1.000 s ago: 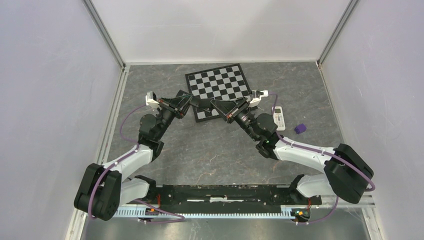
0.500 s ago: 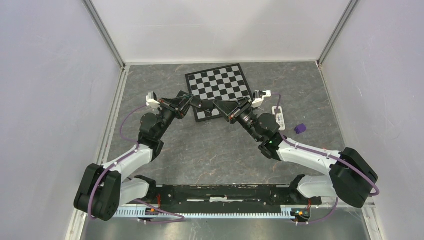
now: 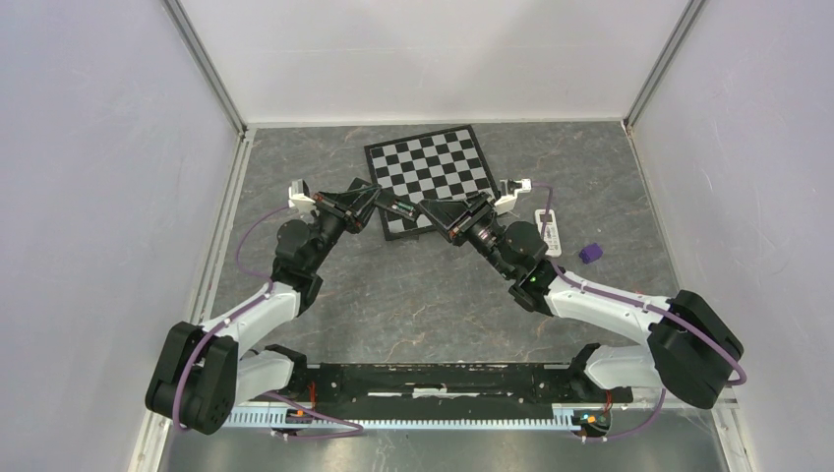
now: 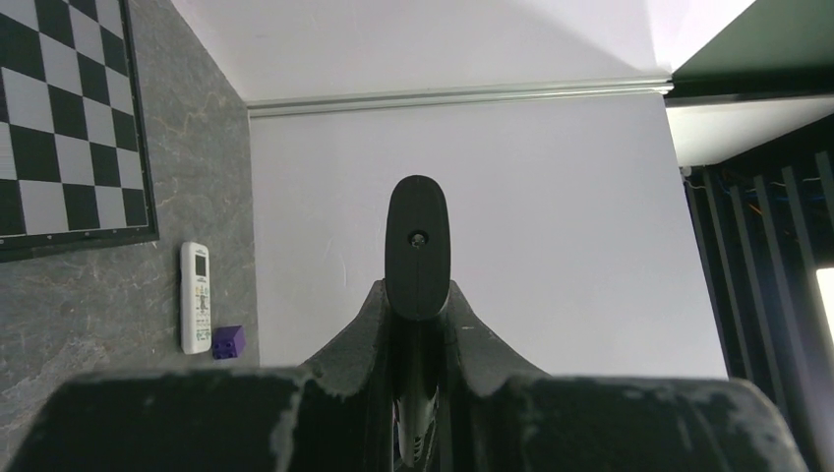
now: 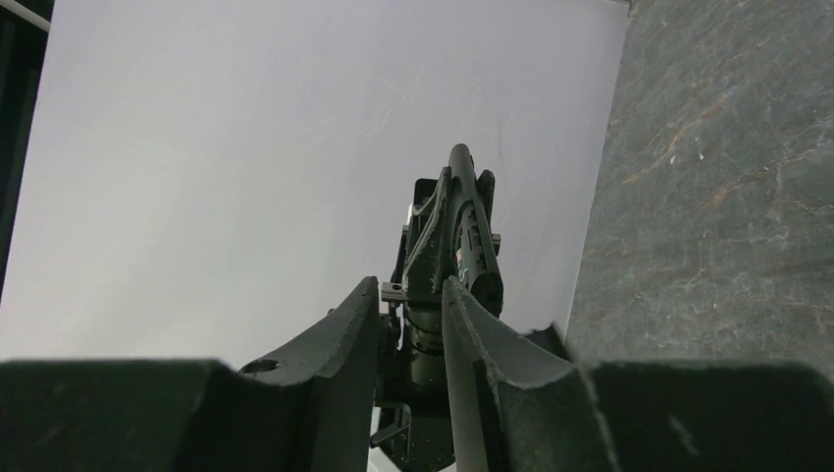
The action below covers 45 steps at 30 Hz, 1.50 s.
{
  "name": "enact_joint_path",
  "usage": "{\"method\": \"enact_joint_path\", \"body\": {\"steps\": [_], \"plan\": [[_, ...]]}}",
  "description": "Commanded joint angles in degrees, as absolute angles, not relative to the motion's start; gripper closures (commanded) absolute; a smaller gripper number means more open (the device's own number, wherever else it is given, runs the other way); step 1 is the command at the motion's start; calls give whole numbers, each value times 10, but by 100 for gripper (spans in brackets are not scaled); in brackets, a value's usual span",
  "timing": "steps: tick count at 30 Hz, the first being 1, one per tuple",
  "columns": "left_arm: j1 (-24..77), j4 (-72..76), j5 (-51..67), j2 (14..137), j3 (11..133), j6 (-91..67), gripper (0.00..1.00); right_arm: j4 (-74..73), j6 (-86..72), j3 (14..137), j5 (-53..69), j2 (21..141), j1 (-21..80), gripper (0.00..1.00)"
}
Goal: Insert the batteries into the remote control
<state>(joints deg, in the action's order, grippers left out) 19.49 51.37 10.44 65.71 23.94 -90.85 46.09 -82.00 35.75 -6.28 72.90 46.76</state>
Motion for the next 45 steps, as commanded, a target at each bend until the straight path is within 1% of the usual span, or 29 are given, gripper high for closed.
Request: {"method": "enact_joint_path", "body": {"steps": [1, 3, 7, 10, 11, 12, 13, 15, 17, 19, 22, 23, 25, 28, 31, 34, 36, 39, 42, 45], "plan": [[198, 486, 98, 649, 270, -917, 98, 442, -812, 356, -65, 715, 464, 67], [198, 462, 95, 646, 273, -905, 98, 426, -809, 357, -63, 714, 462, 70], [195, 398, 66, 638, 279, -827, 98, 380, -742, 368, -45, 699, 451, 68], [183, 360, 57, 636, 274, -783, 98, 314, -619, 384, -20, 677, 446, 54], [177, 358, 59, 636, 269, -770, 98, 289, -561, 389, -7, 669, 446, 48], [170, 349, 60, 635, 265, -759, 98, 263, -507, 391, 8, 663, 446, 39], [160, 342, 63, 634, 260, -750, 98, 257, -454, 388, 37, 659, 446, 35], [147, 332, 69, 632, 246, -732, 98, 206, -344, 383, 82, 656, 448, 29], [136, 317, 68, 622, 230, -716, 98, 148, -229, 377, 110, 661, 463, 29], [125, 296, 69, 611, 219, -706, 98, 107, -138, 364, 120, 670, 502, 26], [106, 258, 76, 597, 219, -690, 98, 77, -37, 338, 79, 689, 596, 21], [100, 245, 77, 592, 220, -685, 98, 73, -19, 336, 67, 703, 626, 16], [92, 218, 76, 581, 222, -675, 98, 66, 18, 348, 59, 734, 671, 12], [79, 175, 79, 566, 231, -664, 98, 67, 72, 379, 40, 789, 735, 14], [70, 141, 87, 545, 239, -654, 98, 67, 135, 413, 31, 842, 796, 22], [64, 99, 94, 529, 251, -642, 98, 71, 187, 432, 43, 879, 840, 35], [59, 75, 97, 520, 258, -636, 98, 79, 223, 437, 38, 897, 863, 38], [45, 47, 112, 513, 267, -631, 98, 100, 262, 440, 52, 916, 879, 40], [29, 34, 134, 513, 270, -635, 98, 148, 292, 422, 96, 915, 883, 40], [18, 33, 159, 519, 272, -642, 98, 195, 316, 414, 110, 920, 884, 40]]}}
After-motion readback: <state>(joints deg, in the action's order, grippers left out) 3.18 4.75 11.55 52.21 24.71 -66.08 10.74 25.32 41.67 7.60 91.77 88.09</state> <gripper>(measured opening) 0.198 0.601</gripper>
